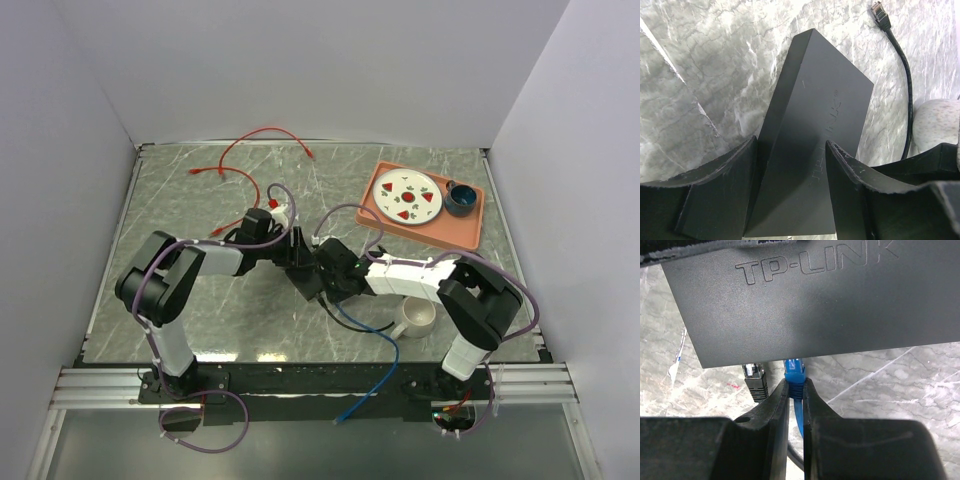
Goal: Insert the plug into the switch port
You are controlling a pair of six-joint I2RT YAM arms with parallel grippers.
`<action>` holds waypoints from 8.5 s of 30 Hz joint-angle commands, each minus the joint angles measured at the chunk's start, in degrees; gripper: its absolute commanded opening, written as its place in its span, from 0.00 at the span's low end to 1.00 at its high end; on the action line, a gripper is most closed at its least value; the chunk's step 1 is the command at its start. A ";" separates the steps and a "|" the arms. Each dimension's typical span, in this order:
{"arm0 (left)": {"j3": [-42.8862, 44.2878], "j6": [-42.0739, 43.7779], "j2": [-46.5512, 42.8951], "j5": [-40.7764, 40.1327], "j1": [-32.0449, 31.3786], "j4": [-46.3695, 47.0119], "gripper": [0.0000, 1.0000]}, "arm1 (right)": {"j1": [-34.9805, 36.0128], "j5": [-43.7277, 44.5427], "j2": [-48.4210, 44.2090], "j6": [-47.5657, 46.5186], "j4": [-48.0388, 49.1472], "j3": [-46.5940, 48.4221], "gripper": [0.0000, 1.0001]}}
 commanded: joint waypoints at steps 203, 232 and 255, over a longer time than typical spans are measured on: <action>23.86 -10.49 -31.42 -1.70 -4.12 -14.09 0.97 | -11.15 -18.27 -56.68 1.05 33.05 -18.16 0.00; 18.41 -2.32 -37.32 15.27 -19.67 -3.62 0.96 | -11.50 -23.71 -66.46 1.48 110.74 -45.94 0.00; 19.81 -1.80 -30.47 15.44 -23.45 -4.76 0.75 | -11.50 -26.18 -68.39 5.18 111.19 -42.69 0.00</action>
